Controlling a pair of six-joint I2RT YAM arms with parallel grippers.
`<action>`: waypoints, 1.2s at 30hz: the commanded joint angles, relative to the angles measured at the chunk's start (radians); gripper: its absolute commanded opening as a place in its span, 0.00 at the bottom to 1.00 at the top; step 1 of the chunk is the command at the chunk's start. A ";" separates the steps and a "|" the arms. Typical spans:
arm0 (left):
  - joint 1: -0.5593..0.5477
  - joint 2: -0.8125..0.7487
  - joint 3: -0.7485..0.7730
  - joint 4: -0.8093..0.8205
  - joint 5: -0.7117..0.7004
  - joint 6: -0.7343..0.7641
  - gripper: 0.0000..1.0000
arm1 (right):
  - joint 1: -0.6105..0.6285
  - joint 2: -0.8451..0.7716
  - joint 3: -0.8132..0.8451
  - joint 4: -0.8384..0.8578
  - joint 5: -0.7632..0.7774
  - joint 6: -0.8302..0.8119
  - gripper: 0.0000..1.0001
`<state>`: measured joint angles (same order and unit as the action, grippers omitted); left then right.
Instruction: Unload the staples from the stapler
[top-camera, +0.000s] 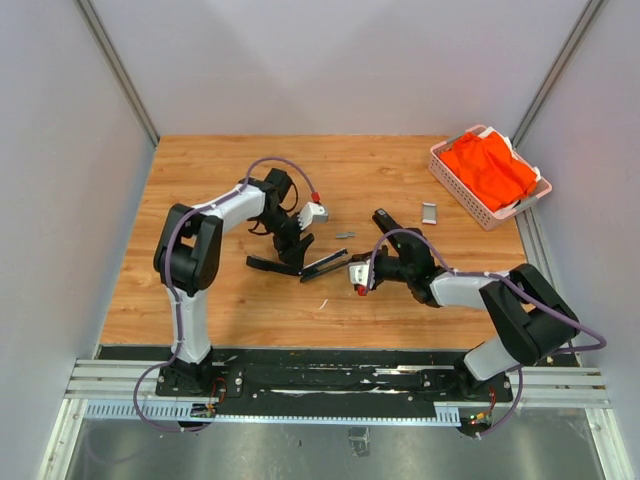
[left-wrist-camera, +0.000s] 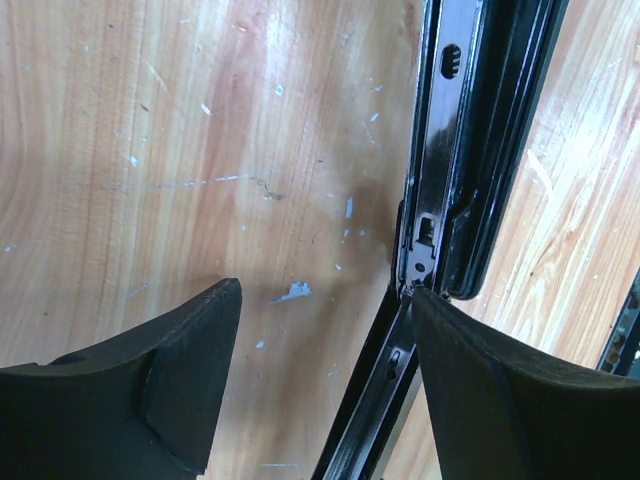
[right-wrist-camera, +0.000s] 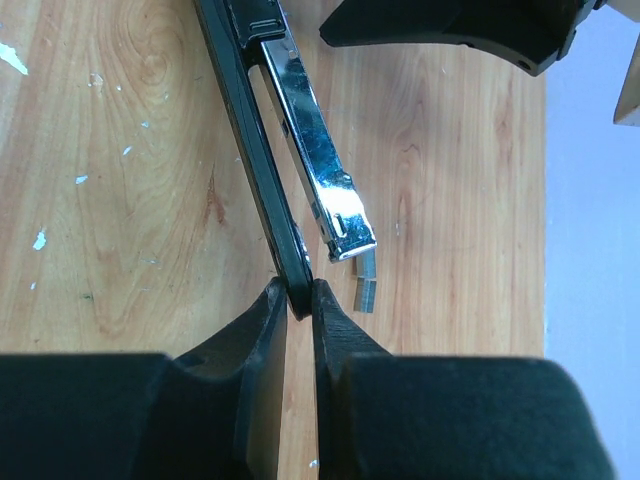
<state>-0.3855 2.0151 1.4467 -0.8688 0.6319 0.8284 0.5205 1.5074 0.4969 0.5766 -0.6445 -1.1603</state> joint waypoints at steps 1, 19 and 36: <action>0.029 -0.039 -0.027 -0.035 0.033 0.004 0.74 | 0.019 -0.001 -0.038 0.130 0.068 -0.101 0.00; 0.044 -0.032 -0.053 -0.027 0.235 -0.015 0.76 | 0.053 0.056 -0.115 0.332 0.135 -0.157 0.00; -0.023 0.000 -0.029 -0.024 0.136 -0.051 0.56 | 0.090 0.100 -0.142 0.472 0.178 -0.148 0.00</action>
<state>-0.4065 1.9995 1.3987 -0.8879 0.7918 0.7872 0.5930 1.6051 0.3660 0.9386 -0.4778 -1.3033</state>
